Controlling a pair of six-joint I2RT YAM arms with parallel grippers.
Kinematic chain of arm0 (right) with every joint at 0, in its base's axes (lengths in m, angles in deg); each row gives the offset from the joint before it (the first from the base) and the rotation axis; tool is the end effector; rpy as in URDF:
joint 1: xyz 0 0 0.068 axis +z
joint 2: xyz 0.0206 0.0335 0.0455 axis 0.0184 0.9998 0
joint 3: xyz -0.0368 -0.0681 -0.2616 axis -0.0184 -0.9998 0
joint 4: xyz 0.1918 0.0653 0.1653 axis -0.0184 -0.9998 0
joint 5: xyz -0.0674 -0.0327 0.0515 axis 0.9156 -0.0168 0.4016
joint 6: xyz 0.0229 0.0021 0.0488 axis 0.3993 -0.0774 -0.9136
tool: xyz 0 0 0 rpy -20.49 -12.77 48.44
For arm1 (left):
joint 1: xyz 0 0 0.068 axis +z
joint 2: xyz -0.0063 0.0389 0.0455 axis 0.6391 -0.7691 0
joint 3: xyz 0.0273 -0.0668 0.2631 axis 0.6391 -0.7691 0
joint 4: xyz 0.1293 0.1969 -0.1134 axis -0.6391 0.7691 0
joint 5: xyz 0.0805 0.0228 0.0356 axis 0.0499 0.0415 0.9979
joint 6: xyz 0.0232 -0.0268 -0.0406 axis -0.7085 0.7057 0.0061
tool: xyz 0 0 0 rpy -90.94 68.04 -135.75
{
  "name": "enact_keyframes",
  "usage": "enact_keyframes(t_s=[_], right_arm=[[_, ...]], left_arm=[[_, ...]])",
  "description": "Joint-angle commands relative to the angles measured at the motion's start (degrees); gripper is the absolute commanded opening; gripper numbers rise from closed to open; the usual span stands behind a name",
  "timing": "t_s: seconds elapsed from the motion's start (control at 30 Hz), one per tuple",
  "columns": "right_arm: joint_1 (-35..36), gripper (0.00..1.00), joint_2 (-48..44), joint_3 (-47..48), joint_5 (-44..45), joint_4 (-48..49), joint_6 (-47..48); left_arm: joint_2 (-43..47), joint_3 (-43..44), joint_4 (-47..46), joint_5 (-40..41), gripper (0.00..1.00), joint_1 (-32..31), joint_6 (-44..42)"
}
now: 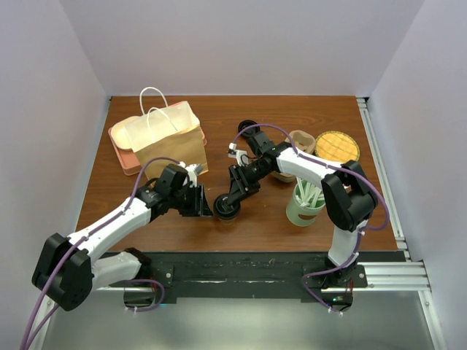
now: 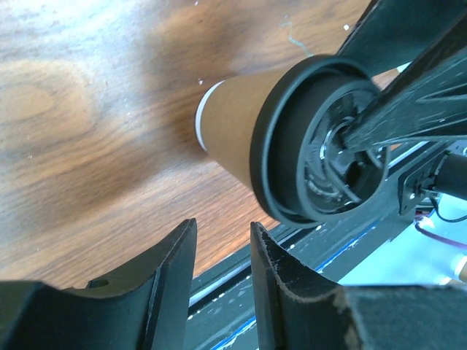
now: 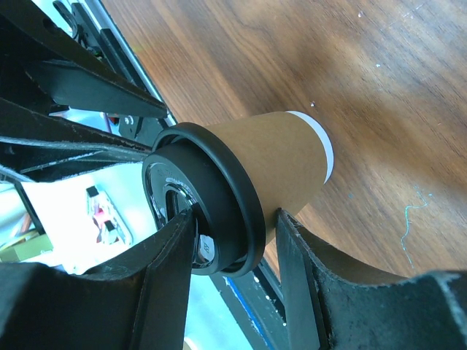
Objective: Pack the takeout coffee
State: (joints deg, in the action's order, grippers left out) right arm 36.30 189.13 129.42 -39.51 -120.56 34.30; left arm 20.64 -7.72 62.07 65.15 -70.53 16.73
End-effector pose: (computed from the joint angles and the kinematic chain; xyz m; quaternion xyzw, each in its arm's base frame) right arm 0.2921 0.2365 0.1934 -0.2437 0.8794 0.4085 0.0211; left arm 0.1802 -0.1212 0.2062 0.0197 0.9357 -0.3048 0.1765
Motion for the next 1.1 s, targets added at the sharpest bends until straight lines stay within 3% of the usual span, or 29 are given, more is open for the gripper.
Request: enact_keyframes(t_s=[0.0, 0.6, 1.07], right_arm=[[0.44, 0.29, 2.03, -2.72, 8.64, -0.12, 1.59], [0.44, 0.29, 1.94, -2.98, 8.99, -0.39, 1.59], [0.44, 0.29, 2.29, -2.72, 8.81, 0.05, 1.15]], left_arm=[[1.27, 1.86, -3.78, -1.21, 0.41, 0.13, 1.93], [-0.83, 1.68, -7.48, -7.19, 0.41, 0.13, 2.46], [-0.92, 2.47, -7.74, -7.10, 0.42, 0.13, 2.46]])
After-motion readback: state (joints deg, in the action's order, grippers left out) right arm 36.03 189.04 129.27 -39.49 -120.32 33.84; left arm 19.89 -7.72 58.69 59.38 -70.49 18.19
